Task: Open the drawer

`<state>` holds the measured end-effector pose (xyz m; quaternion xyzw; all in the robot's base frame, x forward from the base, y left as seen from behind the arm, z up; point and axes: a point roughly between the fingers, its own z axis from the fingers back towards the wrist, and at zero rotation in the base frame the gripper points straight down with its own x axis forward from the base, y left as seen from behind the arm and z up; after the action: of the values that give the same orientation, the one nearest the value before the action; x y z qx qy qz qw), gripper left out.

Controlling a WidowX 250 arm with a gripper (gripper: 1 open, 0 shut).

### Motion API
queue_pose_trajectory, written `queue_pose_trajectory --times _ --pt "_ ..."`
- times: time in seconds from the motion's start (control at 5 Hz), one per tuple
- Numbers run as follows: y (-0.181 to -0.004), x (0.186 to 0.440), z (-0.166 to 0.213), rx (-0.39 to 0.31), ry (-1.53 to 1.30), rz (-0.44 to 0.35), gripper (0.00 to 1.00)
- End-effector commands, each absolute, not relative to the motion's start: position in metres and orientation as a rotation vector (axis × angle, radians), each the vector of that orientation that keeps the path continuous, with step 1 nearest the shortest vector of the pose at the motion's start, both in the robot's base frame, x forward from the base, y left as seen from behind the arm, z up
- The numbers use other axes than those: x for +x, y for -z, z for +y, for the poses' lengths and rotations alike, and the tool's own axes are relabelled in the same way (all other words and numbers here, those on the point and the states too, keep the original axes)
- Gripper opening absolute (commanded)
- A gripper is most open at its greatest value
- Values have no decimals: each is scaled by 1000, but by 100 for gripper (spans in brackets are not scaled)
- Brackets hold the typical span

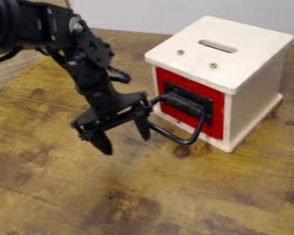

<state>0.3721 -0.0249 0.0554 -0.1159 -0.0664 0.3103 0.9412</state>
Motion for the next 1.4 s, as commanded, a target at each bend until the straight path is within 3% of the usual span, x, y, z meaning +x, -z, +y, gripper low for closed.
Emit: queue_pose_trajectory --times 0.0,0.4,0.6,0.8,1.2 --pt "-62 375 -31 -288 -619 -183 100" --pt "-60 375 -36 -351 -717 -199 100" --pt "-61 376 -43 -358 -761 -207 0" --pt "-61 374 -41 -354 -825 -220 100" --pt "-73 368 -22 -372 -762 -220 100"
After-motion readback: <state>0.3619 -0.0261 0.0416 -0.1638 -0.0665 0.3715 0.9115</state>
